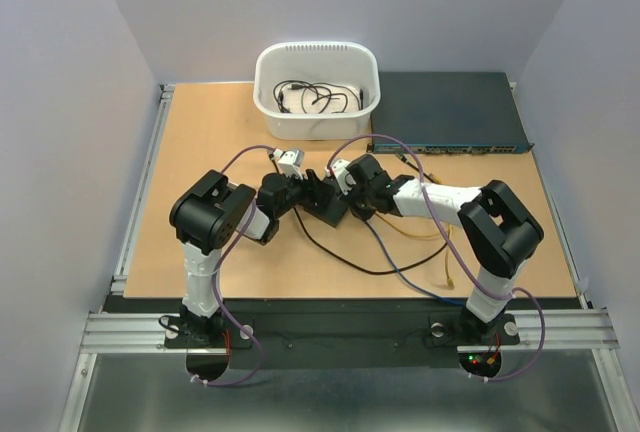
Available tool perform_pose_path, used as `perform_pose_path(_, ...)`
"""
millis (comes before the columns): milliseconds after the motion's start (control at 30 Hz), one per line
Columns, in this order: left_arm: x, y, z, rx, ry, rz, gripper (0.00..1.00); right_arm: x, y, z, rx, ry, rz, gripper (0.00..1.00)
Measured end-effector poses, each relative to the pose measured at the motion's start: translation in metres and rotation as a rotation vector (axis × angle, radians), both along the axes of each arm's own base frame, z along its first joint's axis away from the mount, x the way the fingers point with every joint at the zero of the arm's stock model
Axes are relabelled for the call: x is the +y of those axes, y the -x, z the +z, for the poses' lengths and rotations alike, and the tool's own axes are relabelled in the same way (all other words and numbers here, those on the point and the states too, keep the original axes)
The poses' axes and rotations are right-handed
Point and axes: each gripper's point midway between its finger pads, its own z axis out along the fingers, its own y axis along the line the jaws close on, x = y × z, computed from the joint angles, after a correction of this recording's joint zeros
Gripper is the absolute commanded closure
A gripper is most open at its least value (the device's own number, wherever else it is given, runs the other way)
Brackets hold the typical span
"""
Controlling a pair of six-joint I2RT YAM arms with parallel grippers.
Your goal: Insert the plug into the switch port
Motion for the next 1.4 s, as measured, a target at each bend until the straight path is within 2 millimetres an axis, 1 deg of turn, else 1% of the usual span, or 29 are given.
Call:
perform_pose_path(233,-0.002,0.000,0.000,-0.011,-0.012,0.014,0.38,0.000,0.000,0.000,0.004,0.016,-0.049,1.00)
perform_pose_path(533,-0.007,0.001,-0.002,-0.028,-0.036,0.040,0.38,0.000,0.001,0.002,0.051,0.031,-0.116,1.00)
perform_pose_path(800,-0.010,0.002,-0.002,-0.035,-0.048,0.039,0.38,0.003,0.008,0.003,0.067,0.072,-0.077,1.00)
perform_pose_path(933,-0.011,0.000,-0.003,-0.038,-0.061,0.044,0.38,0.004,0.007,0.001,0.079,0.102,-0.055,1.00)
perform_pose_path(1067,-0.009,-0.005,-0.003,-0.027,-0.062,0.075,0.38,0.005,0.002,0.001,0.080,0.112,-0.050,1.00)
perform_pose_path(1233,-0.003,-0.017,-0.003,-0.005,-0.065,0.154,0.38,0.009,-0.017,0.003,0.043,0.135,-0.058,0.99)
perform_pose_path(1400,0.000,-0.025,-0.004,-0.002,-0.085,0.190,0.38,0.015,-0.028,0.008,0.016,0.136,-0.026,0.99)
